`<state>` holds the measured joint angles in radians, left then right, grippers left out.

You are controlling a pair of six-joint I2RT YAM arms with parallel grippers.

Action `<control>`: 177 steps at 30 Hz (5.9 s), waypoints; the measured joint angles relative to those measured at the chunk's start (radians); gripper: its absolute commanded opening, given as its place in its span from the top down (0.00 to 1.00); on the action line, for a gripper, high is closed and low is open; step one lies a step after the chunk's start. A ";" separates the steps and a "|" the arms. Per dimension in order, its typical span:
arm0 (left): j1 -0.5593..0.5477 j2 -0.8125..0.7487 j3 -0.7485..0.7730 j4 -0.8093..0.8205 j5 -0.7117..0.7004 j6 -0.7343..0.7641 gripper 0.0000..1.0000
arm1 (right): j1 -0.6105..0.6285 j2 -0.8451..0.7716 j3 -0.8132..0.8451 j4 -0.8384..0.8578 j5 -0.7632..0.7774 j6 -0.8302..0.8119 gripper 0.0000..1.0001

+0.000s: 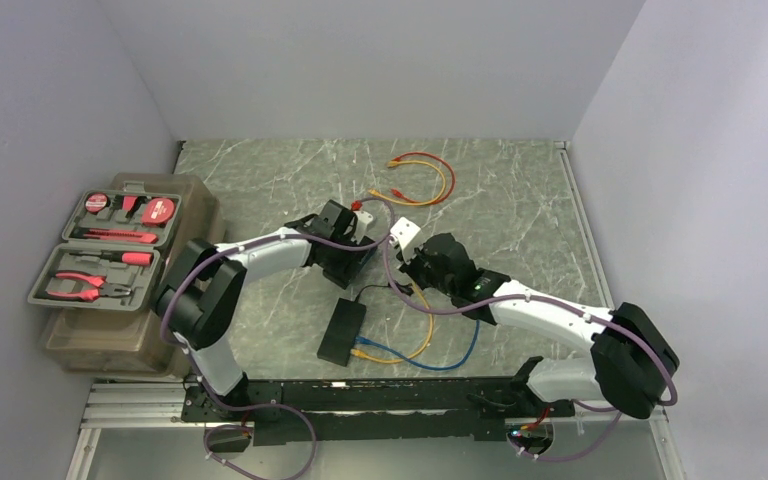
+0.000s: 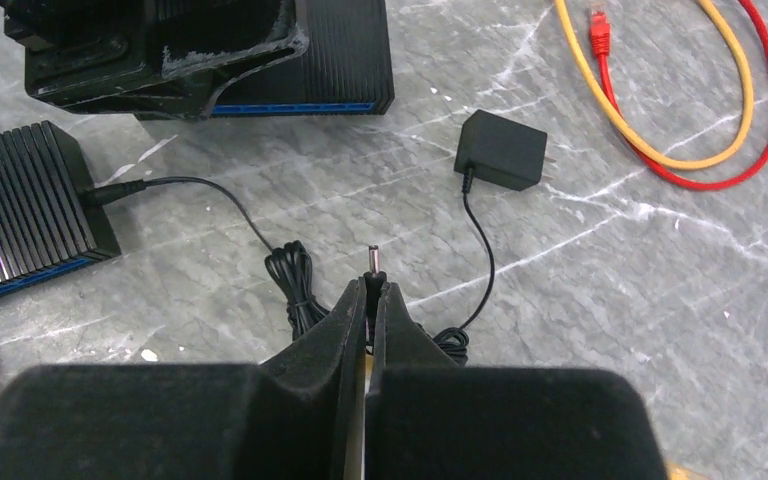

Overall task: Insert the plug into the switch port
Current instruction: Place the switch port at the center of the board, then adjust the switch port at the center of the board.

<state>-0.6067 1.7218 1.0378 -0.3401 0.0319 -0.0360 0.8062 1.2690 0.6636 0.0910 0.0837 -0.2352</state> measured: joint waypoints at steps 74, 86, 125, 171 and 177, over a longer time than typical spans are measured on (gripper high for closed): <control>0.120 -0.114 -0.253 0.323 0.379 -0.455 0.02 | 0.008 0.005 0.028 0.006 0.117 0.017 1.00; 0.212 -0.107 -0.245 0.347 0.332 -0.450 0.01 | 0.000 0.150 0.088 0.016 0.090 -0.012 1.00; 0.386 -0.467 -0.484 0.351 0.311 -0.552 0.01 | -0.209 0.933 0.910 -0.105 -0.300 -0.134 1.00; 0.411 -0.586 -0.487 0.236 0.037 -0.499 0.01 | -0.082 0.460 0.345 -0.090 -0.198 -0.116 1.00; 0.415 -0.482 -0.465 0.312 0.051 -0.474 0.09 | -0.044 0.442 0.302 -0.082 -0.212 -0.085 1.00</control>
<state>-0.1917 1.2396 0.5724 -0.0277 0.0826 -0.5102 0.7620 1.7107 0.9657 0.0086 -0.1280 -0.3199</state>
